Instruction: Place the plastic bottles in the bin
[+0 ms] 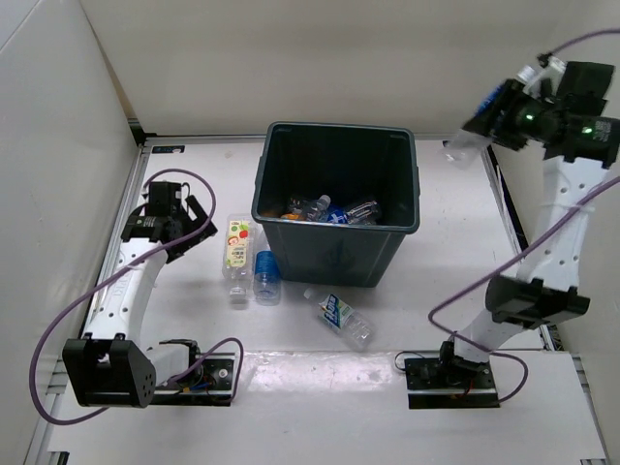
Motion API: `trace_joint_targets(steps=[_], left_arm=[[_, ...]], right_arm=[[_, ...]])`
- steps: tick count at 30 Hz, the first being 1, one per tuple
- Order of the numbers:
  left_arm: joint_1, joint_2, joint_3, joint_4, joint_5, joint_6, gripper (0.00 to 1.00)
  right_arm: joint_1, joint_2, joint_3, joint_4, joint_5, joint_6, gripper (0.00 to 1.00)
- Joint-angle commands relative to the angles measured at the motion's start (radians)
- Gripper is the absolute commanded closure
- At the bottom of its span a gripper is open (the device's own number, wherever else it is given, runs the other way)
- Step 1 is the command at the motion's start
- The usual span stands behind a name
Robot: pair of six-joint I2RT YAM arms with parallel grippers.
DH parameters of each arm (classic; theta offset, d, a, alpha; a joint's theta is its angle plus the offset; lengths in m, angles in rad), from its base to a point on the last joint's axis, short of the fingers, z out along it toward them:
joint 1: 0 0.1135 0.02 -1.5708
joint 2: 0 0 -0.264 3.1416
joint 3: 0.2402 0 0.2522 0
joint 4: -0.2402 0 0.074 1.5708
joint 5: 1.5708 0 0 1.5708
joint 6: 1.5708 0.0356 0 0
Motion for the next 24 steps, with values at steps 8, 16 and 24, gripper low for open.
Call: trace_joint_targets(steps=[8, 16, 24], left_arm=[[-0.008, -0.053, -0.058, 0.105, 0.145, 0.136, 0.00], [-0.039, -0.087, -0.105, 0.160, 0.163, 0.112, 0.00], [-0.039, -0.139, -0.208, 0.281, 0.128, 0.052, 0.00]], right_arm=[[0.618, -0.294, -0.243, 0.414, 0.089, -0.091, 0.56], [0.749, -0.304, -0.201, 0.275, 0.273, -0.252, 0.10], [0.542, -0.307, -0.119, 0.196, 0.175, -0.245, 0.10]])
